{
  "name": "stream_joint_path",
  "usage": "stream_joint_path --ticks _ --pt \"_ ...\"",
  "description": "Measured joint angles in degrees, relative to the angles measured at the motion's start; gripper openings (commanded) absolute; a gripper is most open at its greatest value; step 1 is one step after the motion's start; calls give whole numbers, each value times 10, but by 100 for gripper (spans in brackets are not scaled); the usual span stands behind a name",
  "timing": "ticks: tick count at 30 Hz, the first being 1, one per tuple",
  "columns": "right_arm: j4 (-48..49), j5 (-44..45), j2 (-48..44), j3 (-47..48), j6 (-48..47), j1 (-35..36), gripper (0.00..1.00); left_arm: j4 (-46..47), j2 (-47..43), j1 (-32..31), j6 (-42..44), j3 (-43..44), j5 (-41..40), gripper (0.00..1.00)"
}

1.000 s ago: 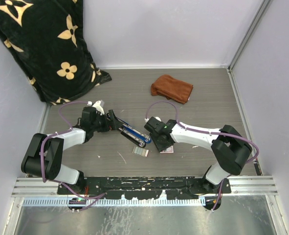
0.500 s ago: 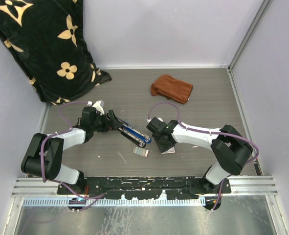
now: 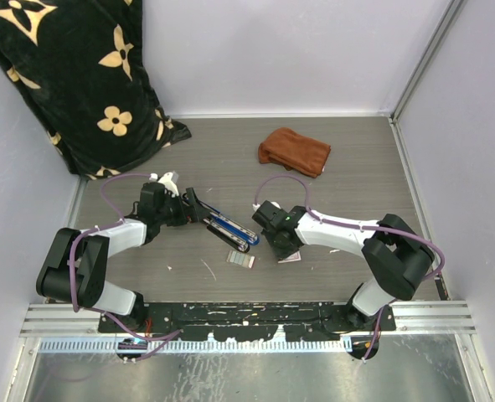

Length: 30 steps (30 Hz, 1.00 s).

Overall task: Load the staples into the stapler
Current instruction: Pick up the staple from the staple box, then install the staple into the stapler.

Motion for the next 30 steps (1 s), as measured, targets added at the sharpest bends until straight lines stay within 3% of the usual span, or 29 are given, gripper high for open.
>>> stream_joint_path --ticks 7,18,30 --pt "-11 -2 -15 5 -8 -1 20 0 0 0 0 0 0 92" --pt "-23 -98 -30 91 -75 -1 20 0 0 0 0 0 0 92" --pt "-52 -131 110 254 -135 31 20 0 0 0 0 0 1 92"
